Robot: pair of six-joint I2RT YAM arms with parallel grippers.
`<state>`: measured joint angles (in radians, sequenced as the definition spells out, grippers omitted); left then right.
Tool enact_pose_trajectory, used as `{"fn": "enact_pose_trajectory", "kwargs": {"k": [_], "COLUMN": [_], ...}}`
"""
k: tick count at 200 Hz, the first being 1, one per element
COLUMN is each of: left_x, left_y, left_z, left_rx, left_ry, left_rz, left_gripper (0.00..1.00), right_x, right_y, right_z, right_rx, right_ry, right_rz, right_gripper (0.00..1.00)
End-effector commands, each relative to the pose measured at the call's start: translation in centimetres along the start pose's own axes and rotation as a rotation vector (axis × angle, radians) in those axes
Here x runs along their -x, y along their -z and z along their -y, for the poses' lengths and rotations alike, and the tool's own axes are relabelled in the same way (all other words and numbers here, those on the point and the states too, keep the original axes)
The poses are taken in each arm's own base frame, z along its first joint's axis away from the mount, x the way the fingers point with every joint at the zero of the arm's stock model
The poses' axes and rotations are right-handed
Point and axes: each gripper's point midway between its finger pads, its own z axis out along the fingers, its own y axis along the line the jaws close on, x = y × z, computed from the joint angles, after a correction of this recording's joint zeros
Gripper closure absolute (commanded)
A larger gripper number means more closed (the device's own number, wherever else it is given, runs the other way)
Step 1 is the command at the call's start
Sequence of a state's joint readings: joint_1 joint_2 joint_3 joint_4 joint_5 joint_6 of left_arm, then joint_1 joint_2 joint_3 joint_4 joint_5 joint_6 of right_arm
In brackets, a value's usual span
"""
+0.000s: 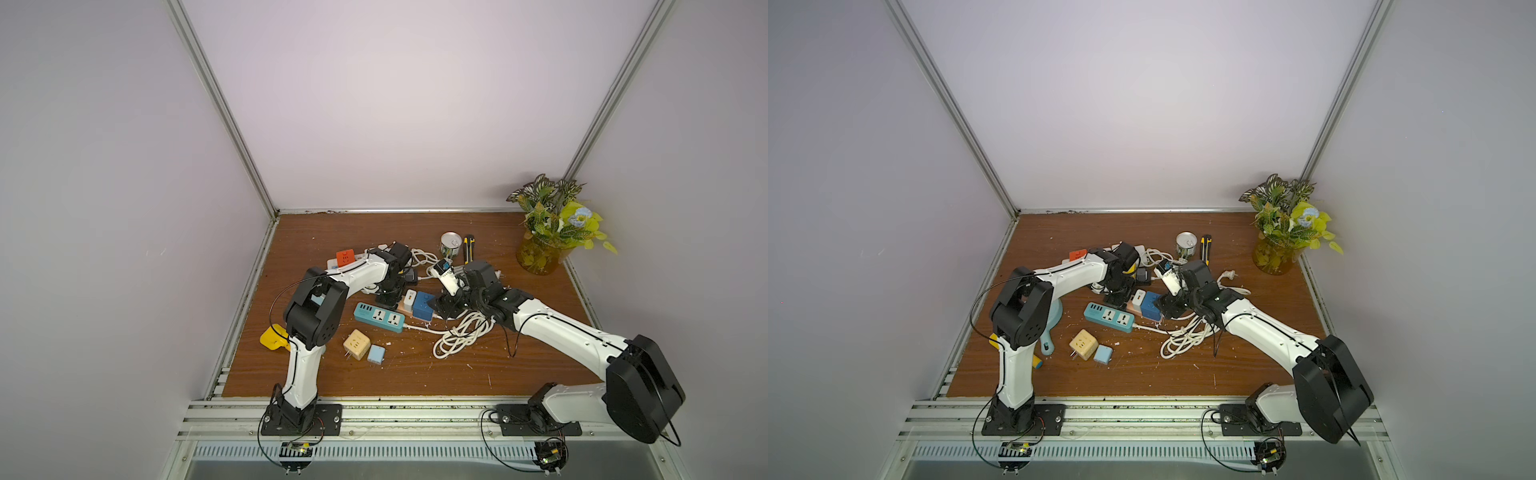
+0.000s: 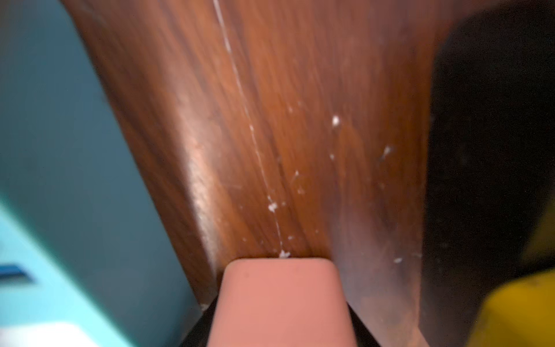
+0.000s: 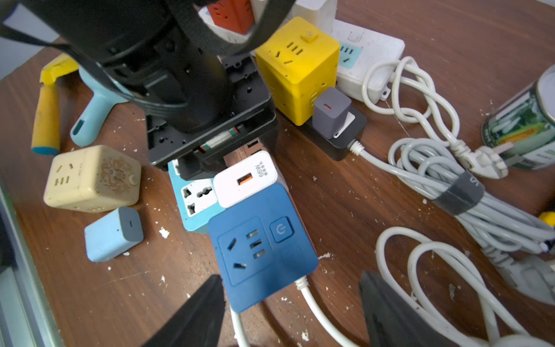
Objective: Pull the plug off the socket
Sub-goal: Adjust the socket at the center of the board.
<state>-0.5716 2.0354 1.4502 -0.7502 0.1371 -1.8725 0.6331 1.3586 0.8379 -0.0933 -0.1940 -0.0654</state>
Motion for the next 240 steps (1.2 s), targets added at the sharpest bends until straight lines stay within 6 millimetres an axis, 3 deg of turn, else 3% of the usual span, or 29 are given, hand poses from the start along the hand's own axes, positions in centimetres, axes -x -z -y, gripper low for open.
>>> {"fn": "enact_pose_trajectory", "kwargs": {"k": [1,33,63,122,195,240], "left_x": [3.1,4.5,5.0,5.2,4.9,4.8], "left_y": [-1.9,-1.9,-1.9,-2.3,-2.6,-2.8], "left_z": [-3.0,-3.1,-3.0,-3.1,-3.1,-3.0], "left_rx": [0.099,0.097,0.098,0.112,0.120,0.122], "left_ry": [0.036,0.044,0.039,0.031,0.024,0.023], "left_rz": [0.080,0.086,0.087,0.077,0.063,0.057], "left_gripper": [0.69,0.75,0.78,0.80,0.80,0.80], "right_x": [0.9,0.0,0.6,0.2,0.1,-0.4], "right_y": [-0.7,-2.2,-3.3,-6.1,-7.9,-8.1], "right_z": [-1.3,-2.5,-2.5,-4.3,-4.5,-4.5], "right_rx": [0.079,0.140,0.145,0.215,0.187,0.175], "right_ry": [0.137,0.275,0.345,0.388,0.409,0.431], "right_rz": [0.027,-0.013,-0.004,-0.066,-0.115,-0.139], "right_gripper": [0.22,0.19,0.10,0.14,0.33,0.62]}}
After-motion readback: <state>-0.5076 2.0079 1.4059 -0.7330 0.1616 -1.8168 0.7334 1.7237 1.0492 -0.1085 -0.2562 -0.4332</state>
